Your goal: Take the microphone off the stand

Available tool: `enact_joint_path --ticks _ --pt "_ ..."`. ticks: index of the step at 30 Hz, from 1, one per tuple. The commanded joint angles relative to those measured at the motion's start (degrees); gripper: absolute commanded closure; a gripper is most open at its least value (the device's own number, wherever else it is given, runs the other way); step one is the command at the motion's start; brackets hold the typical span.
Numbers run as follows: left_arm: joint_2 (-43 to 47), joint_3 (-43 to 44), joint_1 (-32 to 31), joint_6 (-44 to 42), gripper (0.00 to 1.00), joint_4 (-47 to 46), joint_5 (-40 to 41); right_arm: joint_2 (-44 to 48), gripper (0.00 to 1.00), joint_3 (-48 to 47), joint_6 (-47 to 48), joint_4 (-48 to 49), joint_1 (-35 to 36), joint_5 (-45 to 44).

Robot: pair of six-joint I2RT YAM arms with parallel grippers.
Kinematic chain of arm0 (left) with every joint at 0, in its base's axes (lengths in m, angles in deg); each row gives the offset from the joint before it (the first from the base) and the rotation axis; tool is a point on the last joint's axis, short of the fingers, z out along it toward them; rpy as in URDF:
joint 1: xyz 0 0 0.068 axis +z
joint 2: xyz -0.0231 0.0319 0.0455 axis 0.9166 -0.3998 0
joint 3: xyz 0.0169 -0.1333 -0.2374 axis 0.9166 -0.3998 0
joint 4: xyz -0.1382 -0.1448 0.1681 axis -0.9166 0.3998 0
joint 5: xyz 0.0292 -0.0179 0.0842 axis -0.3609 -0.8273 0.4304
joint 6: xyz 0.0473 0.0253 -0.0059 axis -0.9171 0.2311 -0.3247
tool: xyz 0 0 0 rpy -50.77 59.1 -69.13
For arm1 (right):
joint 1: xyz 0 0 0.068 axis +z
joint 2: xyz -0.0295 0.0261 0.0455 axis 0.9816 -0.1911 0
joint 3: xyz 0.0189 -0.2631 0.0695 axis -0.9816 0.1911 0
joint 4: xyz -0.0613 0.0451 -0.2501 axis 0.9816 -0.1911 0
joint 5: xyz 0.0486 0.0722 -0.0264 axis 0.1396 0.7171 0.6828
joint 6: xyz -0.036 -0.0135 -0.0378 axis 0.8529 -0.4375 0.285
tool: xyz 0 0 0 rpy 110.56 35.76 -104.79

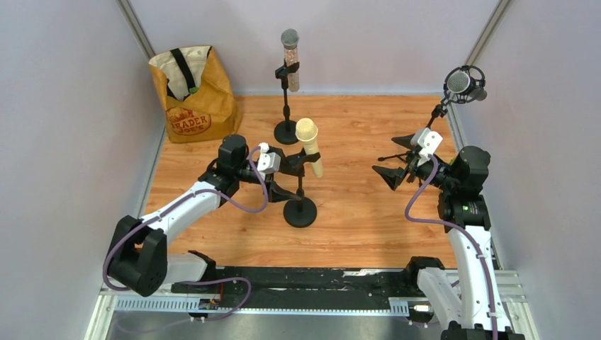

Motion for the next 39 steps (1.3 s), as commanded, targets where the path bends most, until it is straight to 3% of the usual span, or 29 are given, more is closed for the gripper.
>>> enact_joint_path --ticks 1,10,15,24,31,39 --pt "3.5 1.2 0.0 -3.3 0.25 2.5 2.9 0.1 0.0 0.5 1.5 1.1 -0.1 1.2" --pt "15.5 -2.3 0.0 -8.9 0.23 10.3 15.1 0.0 0.0 0.3 1.1 1.1 0.1 3.5" --pt "19.5 1.2 0.1 -12.1 0.21 25.1 21.9 -0.8 0.0 -1.5 0.8 -0.2 1.8 6.5" --pt "22.0 10.9 0.0 -9.1 0.2 36.5 29.3 -9.8 0.0 -12.1 4.7 -5.8 16.8 0.5" --pt "19.9 18.0 0.0 -7.8 0.2 39.8 21.7 -17.0 0.0 -20.4 5.1 -5.6 22.1 4.3" --pt "17.0 16.4 0.0 -2.3 0.2 34.7 19.0 -23.1 0.0 -23.3 1.7 -0.2 25.1 10.2"
